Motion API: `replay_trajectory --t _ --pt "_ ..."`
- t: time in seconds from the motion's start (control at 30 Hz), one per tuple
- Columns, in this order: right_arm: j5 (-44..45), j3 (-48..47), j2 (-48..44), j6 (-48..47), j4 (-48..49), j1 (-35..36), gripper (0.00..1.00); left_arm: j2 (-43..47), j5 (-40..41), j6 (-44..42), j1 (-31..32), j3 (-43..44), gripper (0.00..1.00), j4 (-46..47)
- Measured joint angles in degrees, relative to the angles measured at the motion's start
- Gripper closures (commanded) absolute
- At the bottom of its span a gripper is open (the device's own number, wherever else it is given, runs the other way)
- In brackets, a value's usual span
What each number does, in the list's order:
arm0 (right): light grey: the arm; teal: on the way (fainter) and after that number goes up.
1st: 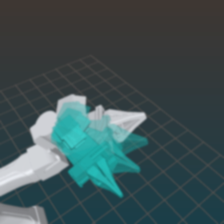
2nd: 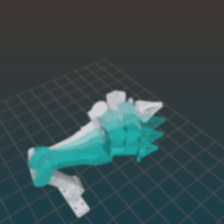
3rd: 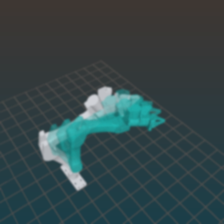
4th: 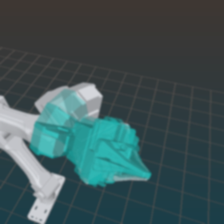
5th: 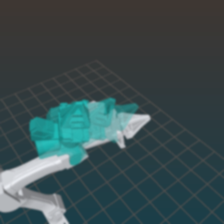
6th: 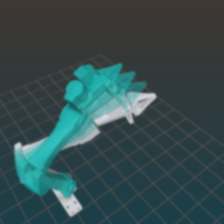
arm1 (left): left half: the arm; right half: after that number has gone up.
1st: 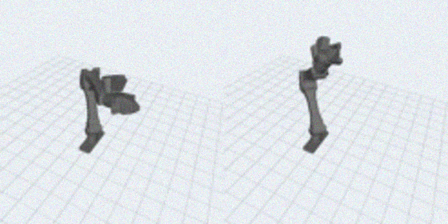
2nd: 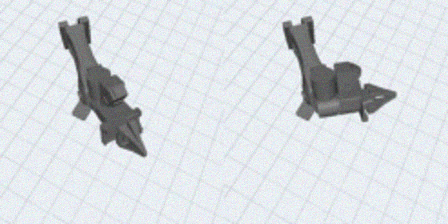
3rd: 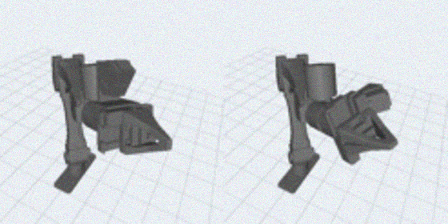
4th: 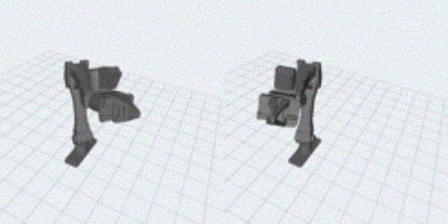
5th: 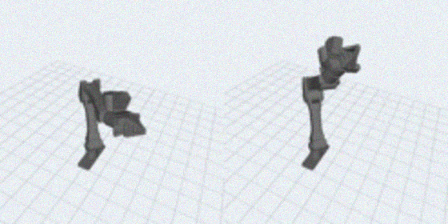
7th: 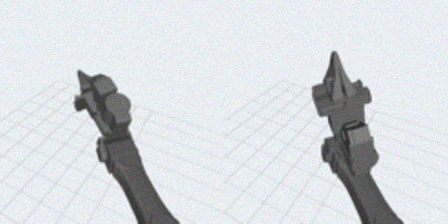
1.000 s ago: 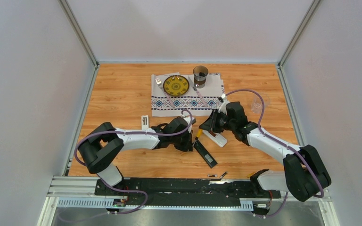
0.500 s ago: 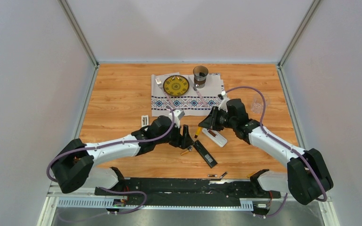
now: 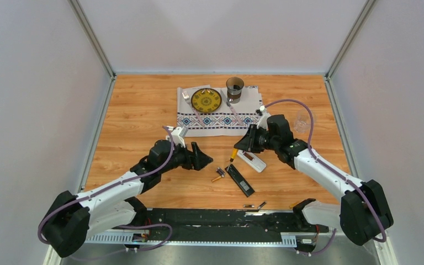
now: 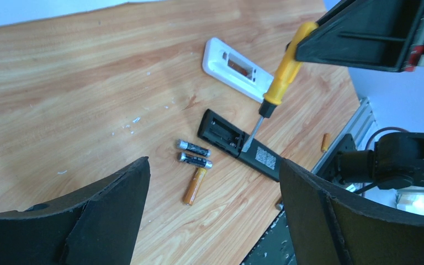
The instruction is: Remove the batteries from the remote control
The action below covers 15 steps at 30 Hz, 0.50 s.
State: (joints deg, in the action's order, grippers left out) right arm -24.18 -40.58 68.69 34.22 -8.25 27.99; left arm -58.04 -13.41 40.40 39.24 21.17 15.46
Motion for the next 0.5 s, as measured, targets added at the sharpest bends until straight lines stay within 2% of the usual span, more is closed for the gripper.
replay_trajectory --t 0.27,0.5 --pt "-2.6 -2.1 4.2 -0.2 -0.1 0.5 1.0 9.4 1.3 -2.3 -0.3 0.0 0.09 -3.5" --pt "-6.1 -8.2 14.3 0.9 1.9 3.6 1.0 12.7 3.2 -6.3 -0.3 3.5 0.09 -13.6"
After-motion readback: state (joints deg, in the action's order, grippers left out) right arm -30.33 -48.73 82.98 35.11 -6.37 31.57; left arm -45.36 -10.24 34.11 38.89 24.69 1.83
